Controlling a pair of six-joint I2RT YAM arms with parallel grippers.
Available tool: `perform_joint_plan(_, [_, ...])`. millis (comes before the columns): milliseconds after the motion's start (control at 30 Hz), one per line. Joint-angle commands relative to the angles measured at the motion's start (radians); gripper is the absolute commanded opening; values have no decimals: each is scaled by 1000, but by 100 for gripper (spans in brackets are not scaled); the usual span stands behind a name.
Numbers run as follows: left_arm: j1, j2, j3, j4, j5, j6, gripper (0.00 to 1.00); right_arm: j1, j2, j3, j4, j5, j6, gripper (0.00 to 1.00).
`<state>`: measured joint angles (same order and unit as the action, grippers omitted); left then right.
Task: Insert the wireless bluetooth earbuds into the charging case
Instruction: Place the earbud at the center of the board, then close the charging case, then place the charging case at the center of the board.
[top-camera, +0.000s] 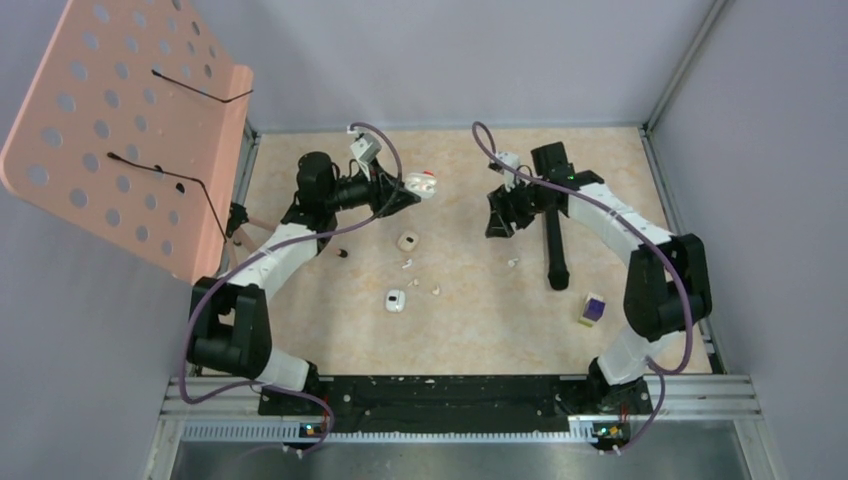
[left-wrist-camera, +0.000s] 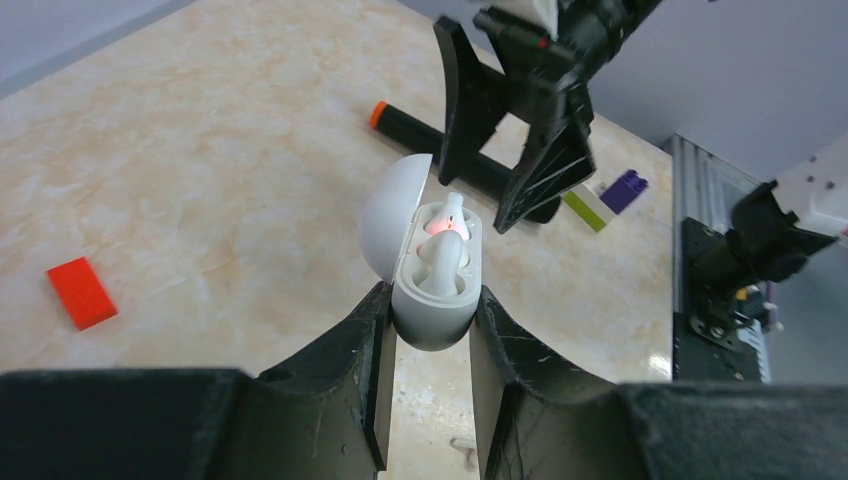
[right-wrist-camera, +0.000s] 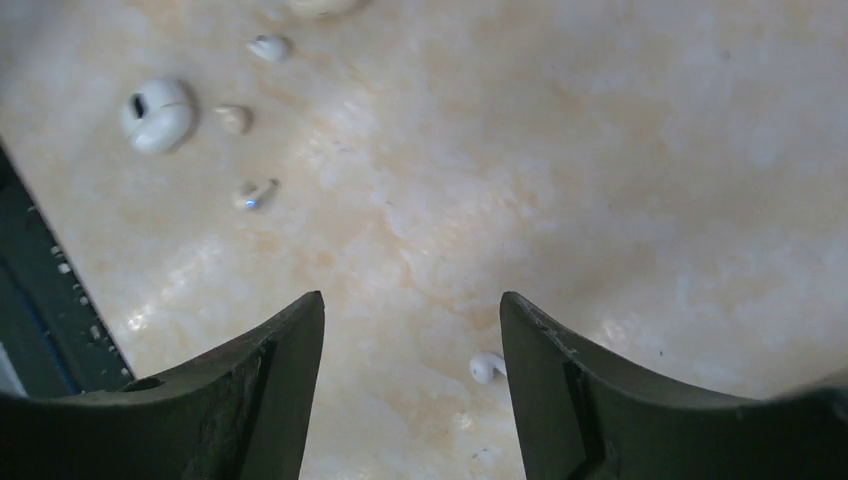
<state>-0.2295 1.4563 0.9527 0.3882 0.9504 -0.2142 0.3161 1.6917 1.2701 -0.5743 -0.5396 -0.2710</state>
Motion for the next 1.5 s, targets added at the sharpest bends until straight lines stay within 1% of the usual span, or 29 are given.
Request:
perform_joint_plan(0, [-1,52,108,57,204,-41,0,-16,-175,15,80,-430,-156,72])
perform_joint_plan(67, [-2,74,119,89,217,-81,0,0,-207,-19,185,-464,-152,80])
perform_joint_plan(100, [-4,81,119,108,222,-94,0,14,-207,-16,206,-467,-158,82])
perform_joint_plan(200, [-10,96,125,122,241,-101,0,52,-168,40,219,-474,-158,82])
perform_joint_plan(367, [-29,115,140,118,275,-110,0,76,-75,113,414,-510,36,82])
perform_joint_plan(433, [-37,121,146,119,284,-109,0,91,-34,145,463,-508,75,82])
perform_joint_plan(600, [-46,147,165,102,265,-126,0,138,-3,210,483,-548,59,82])
perform_joint_plan(700, [-48,170,174,101,226,-157,0,171,-30,209,413,-547,-25,82])
perform_joint_plan(833, [-45,207,202,62,127,-221,0,193,-125,145,384,-450,-86,82])
perform_joint_plan(967, [-44,243,200,84,65,-294,0,193,-198,97,345,-323,-101,83])
perform_joint_plan(1033, [-46,268,201,72,63,-284,0,193,-243,48,355,-209,-106,83])
perform_joint_plan(1100, [-59,295,207,17,69,-222,0,186,-277,-7,377,-56,-101,84])
perform_joint_plan(1133, [-69,315,209,-16,68,-191,0,165,-288,-29,386,-18,-95,85])
perform_joint_plan(1200, [-91,363,215,-62,49,-169,0,106,-295,-52,395,5,-55,85])
perform_joint_plan(1300, [-122,460,226,-73,-21,-245,0,-6,-286,-77,388,-20,12,85])
perform_joint_plan(1367, [-139,514,247,-75,-50,-295,0,-41,-288,-99,380,-25,13,85])
perform_joint_plan(1467, [-158,583,298,-162,-161,-352,0,-55,-303,-132,375,-22,28,84])
